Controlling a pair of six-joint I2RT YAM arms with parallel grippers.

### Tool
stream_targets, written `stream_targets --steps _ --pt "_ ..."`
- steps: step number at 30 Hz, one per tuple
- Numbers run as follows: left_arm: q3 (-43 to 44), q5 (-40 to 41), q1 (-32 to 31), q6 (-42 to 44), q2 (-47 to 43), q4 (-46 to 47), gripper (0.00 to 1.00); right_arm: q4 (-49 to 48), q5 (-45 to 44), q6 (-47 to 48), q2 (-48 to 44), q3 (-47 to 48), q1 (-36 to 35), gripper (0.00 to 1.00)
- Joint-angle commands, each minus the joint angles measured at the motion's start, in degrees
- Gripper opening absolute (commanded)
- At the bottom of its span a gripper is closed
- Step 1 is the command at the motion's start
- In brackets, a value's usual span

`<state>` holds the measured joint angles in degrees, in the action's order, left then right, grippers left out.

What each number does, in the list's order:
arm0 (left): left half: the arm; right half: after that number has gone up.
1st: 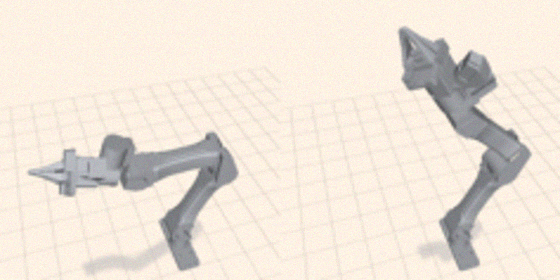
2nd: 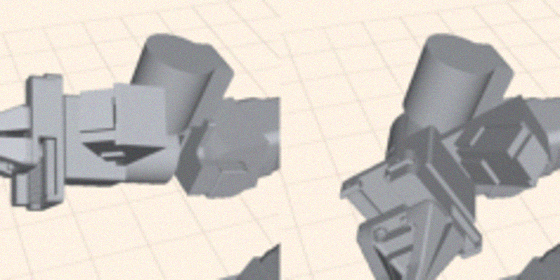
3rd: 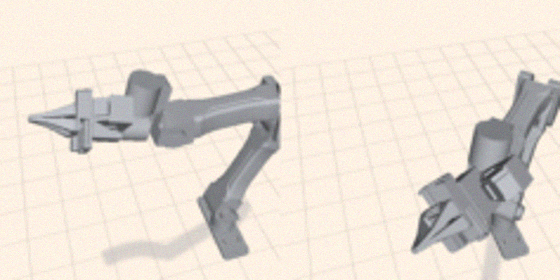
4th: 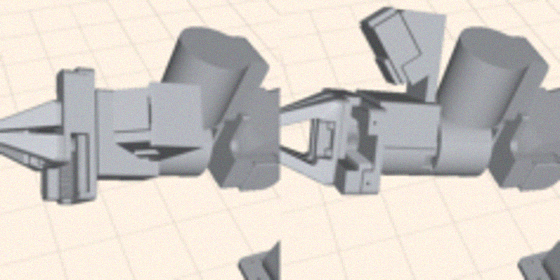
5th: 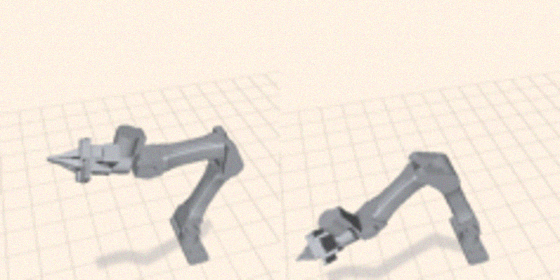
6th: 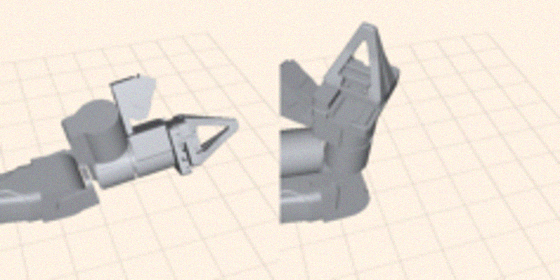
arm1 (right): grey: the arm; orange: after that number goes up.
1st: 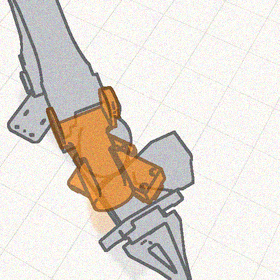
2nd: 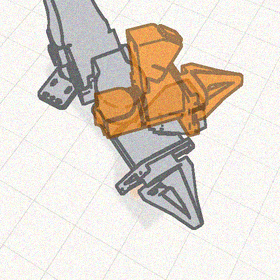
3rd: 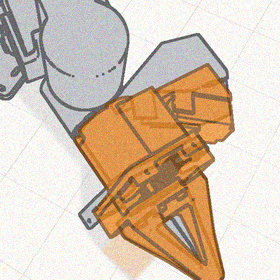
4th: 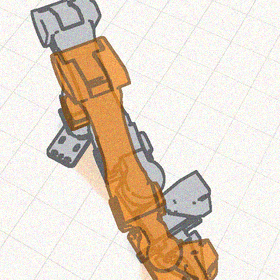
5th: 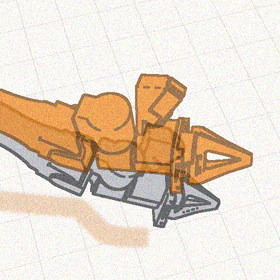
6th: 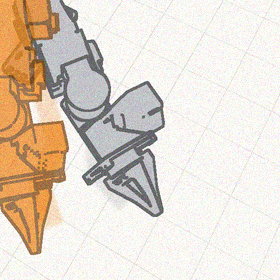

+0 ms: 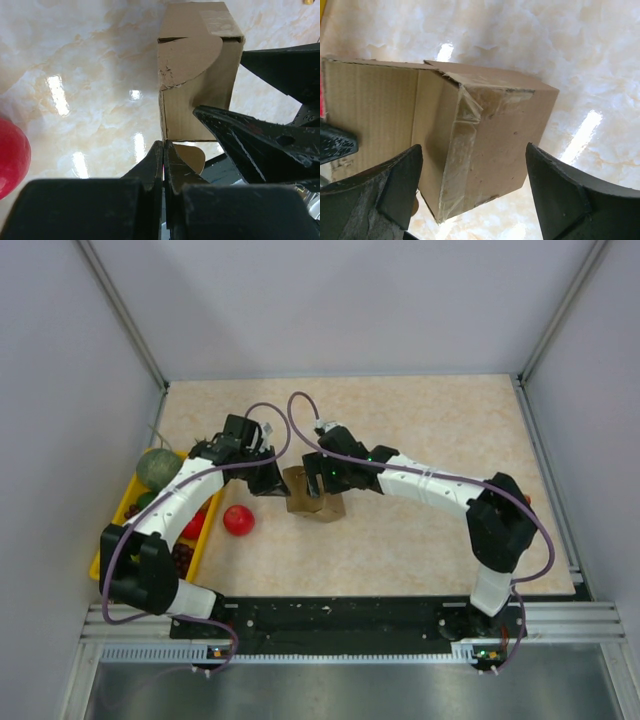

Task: Unpack the express box

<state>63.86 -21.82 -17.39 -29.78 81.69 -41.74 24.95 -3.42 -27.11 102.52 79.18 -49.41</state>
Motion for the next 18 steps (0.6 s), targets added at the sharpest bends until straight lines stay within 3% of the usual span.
stream_targets --steps 1,18 --pt "3.0 -1.4 0.8 1.6 -2.2 -1.2 0.0 -0.3 -4.5 -1.4 -1.1 -1.0 -0.1 0.79" --pt "6.3 -8.1 4.4 4.5 -2.2 -4.6 0.0 -0.3 -5.9 -3.5 -7.2 -9.6 5.6 0.75"
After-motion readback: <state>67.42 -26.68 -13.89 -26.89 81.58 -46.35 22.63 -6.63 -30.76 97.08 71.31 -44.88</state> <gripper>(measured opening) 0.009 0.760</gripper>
